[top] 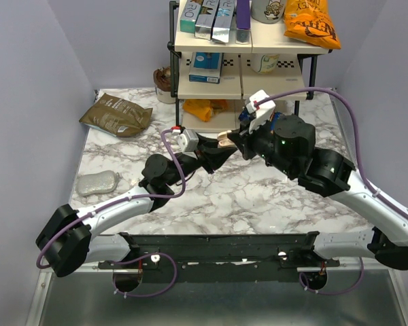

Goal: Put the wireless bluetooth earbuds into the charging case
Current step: Place the earbud in the charging case.

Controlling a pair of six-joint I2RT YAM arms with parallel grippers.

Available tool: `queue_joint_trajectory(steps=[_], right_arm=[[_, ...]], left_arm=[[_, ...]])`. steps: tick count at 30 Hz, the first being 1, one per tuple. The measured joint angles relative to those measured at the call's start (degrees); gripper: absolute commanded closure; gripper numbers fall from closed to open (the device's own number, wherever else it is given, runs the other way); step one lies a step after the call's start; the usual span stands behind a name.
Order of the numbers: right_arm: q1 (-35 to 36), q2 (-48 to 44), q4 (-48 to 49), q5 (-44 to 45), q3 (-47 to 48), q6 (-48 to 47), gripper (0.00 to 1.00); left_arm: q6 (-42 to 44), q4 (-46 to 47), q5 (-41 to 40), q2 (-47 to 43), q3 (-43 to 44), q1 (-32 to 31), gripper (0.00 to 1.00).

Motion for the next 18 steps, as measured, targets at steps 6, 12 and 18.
queue_joint_trajectory(steps=[6, 12, 18], right_arm=[[0.0, -7.45, 10.25, -2.84, -10.86, 0.7, 0.99], [0.0, -12.33, 21.44, -6.45, -17.81, 0.2, 0.99], [0.0, -14.43, 30.27, -9.07, -21.79, -1.29, 0.99]], left_arm=[[-0.09, 4.59, 0.0, 0.15, -0.9, 0.0, 1.0], [-0.94, 9.07, 0.02, 1.36, -0.87, 0.0, 1.0], [-1.73, 10.91, 0.2, 2.67, -0.83, 0.0, 1.0]])
